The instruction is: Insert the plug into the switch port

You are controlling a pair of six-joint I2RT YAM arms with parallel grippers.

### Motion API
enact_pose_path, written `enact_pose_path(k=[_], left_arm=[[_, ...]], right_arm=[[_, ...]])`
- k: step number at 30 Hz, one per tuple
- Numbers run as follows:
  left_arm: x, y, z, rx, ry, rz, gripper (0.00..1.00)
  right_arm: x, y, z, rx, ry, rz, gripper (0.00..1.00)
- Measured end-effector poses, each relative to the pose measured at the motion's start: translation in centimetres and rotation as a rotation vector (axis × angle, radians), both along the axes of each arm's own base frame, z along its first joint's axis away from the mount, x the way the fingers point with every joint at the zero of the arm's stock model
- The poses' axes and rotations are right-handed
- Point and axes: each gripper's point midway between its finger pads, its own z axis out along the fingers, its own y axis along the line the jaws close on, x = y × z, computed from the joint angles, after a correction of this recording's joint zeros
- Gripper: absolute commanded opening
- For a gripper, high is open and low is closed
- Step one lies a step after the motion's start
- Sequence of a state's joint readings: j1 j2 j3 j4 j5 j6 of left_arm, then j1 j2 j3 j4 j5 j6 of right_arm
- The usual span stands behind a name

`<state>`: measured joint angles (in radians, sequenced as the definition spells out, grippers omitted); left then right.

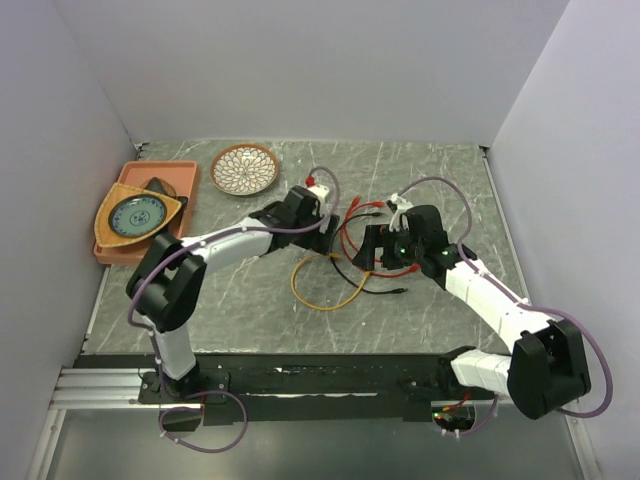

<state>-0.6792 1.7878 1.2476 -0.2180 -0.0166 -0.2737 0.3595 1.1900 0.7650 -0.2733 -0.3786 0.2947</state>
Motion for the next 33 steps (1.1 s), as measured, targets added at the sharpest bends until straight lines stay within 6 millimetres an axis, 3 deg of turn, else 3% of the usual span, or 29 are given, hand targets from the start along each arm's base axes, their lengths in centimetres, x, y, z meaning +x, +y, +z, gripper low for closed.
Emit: enact_pose_path(k=[5,8,14,15,17,18,23,27,33], left_arm=[[-1.0,-0.3,-2.8,0.073,0.035,-0.061,0.95],[-1.1,-0.2,-3.8,0.089,0.04,-0.069,0.86],[-1.6,0.6,-6.9,0.146,0.075,-0.084,0.53],[-1.5,0.6,-7.0,0.144,0.07,-0.086,0.43],[-1.4,0.6,-7.0,0.14,0.065,-0.085,0.31],[-1.4,0.6,-7.0,0.139,0.063,-0.089,0.04],[-1.4,0.7,-6.8,0.121,0.057,-0.057,0.01],[-2.1,2.1,-6.0,0.112,0.06,0.033,0.01],[-3.0,3.0,-0.4,-0.049,0.0,0.164,0.01]], right_arm=[[-0.7,-0.8,-0.3,0.013,0.005,-0.015,0.99],[-1.1,-1.1,-0.5,0.021,0.01,-0.018,0.99],[-1.3,-0.9,-0.2,0.041,0.013,-0.003,0.99],[-1.3,-0.9,-0.2,0.045,0.014,0.001,0.99],[-1.4,-0.8,-0.1,0.053,0.016,0.007,0.99],[-1.4,-0.7,-0.1,0.056,0.016,0.01,0.99],[-1.5,-0.3,0.4,0.089,0.024,0.012,0.99],[-0.9,0.4,1.4,0.141,0.003,0.006,0.99],[1.0,2.1,3.9,0.218,-0.026,0.003,0.98]])
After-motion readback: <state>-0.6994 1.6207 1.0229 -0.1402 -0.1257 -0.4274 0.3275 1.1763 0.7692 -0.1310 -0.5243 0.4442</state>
